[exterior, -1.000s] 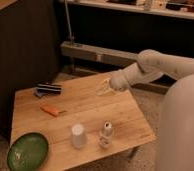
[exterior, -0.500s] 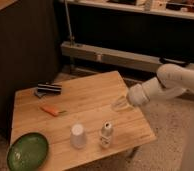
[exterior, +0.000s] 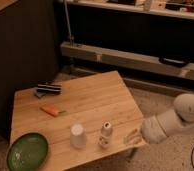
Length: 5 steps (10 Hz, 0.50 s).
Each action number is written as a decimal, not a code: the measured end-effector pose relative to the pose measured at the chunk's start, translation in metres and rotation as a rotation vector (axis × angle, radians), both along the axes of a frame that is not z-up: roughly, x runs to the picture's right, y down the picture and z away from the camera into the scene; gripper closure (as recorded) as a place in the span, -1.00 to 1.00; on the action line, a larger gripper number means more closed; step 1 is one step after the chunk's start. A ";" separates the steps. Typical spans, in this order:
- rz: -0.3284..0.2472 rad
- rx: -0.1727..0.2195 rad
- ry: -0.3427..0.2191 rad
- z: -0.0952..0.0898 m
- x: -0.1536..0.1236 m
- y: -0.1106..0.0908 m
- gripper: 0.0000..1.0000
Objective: Knock the bottle over
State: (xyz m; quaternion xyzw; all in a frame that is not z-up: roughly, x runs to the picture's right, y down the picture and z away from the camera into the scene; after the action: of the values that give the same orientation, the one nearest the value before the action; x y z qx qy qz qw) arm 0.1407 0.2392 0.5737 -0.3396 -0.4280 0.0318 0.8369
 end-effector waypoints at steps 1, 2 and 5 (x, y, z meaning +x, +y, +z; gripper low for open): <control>-0.011 -0.007 -0.004 -0.004 0.004 0.008 1.00; -0.021 -0.013 -0.012 -0.004 0.002 0.012 1.00; -0.049 -0.008 -0.056 -0.005 -0.034 0.006 1.00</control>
State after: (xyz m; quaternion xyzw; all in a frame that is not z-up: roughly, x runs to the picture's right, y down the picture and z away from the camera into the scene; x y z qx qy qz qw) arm 0.1067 0.2449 0.5684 -0.3539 -0.4425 0.0035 0.8239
